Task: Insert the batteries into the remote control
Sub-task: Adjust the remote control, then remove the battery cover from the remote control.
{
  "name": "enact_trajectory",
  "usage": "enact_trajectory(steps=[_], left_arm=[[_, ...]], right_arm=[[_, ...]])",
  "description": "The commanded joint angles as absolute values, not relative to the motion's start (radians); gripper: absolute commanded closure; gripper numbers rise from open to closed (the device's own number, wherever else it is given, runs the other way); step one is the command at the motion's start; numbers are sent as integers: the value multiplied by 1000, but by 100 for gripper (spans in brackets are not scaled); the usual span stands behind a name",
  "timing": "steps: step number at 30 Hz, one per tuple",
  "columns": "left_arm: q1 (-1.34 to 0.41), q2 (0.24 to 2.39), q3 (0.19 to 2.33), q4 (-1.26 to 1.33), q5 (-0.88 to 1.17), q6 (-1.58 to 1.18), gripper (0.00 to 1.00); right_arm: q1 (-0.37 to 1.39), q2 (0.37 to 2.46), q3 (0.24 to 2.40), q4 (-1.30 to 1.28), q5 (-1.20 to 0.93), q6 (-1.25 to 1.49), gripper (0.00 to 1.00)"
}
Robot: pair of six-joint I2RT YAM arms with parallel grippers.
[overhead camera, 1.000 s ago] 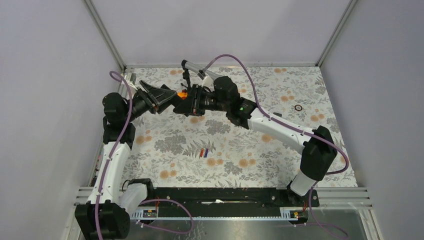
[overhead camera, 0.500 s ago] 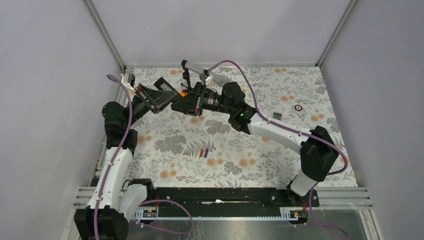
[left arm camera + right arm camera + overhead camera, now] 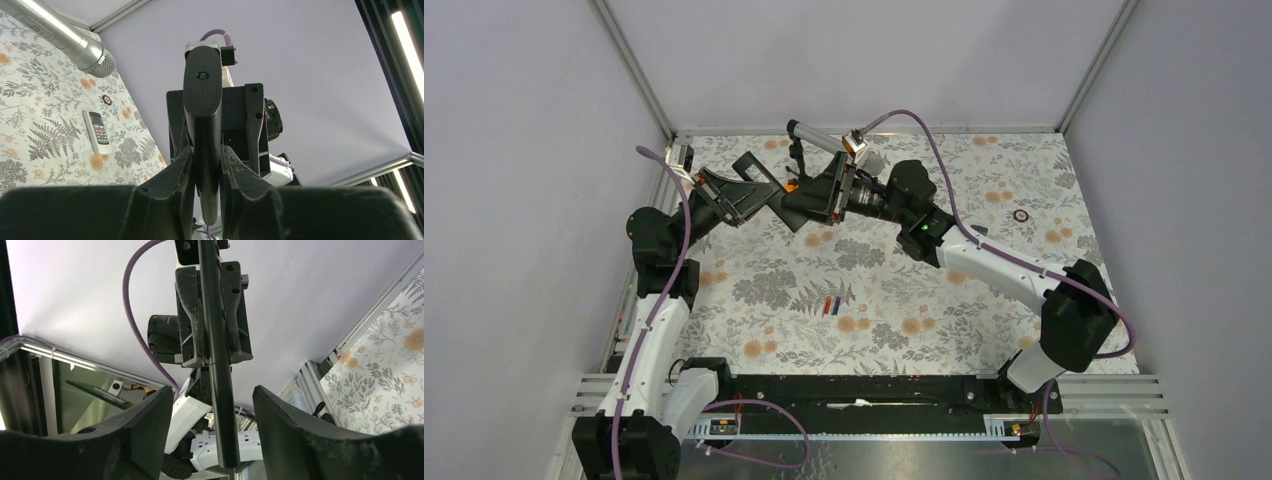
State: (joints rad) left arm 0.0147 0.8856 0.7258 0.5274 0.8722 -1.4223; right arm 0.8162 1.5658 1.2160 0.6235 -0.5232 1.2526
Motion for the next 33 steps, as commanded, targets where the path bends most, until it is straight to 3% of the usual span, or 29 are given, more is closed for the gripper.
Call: enact_trajectory(steps=[1, 8, 11, 14, 27, 30, 33], left_arm=[[11, 877, 750, 604, 893, -1408, 100], [6, 889, 770, 595, 897, -1427, 100], [6, 907, 806, 601, 895, -1479, 100], [6, 930, 861, 583, 870, -1518, 100], [8, 1023, 969, 594, 834, -1634, 100], [5, 1017, 960, 538, 829, -1577, 100], [-17, 1012, 963, 431, 825, -1467, 100]], right_arm=[[812, 1613, 1271, 735, -609, 1264, 35], [812, 1643, 1274, 701, -617, 1249, 50], [812, 1637, 1238, 683, -606, 1247, 66], [810, 1633, 1174, 690, -608, 1250, 73], [775, 1589, 1065, 737, -592, 1218, 65], [773, 1591, 1094, 730, -587, 1221, 54], [772, 1578, 1170, 475, -492, 1177, 33]])
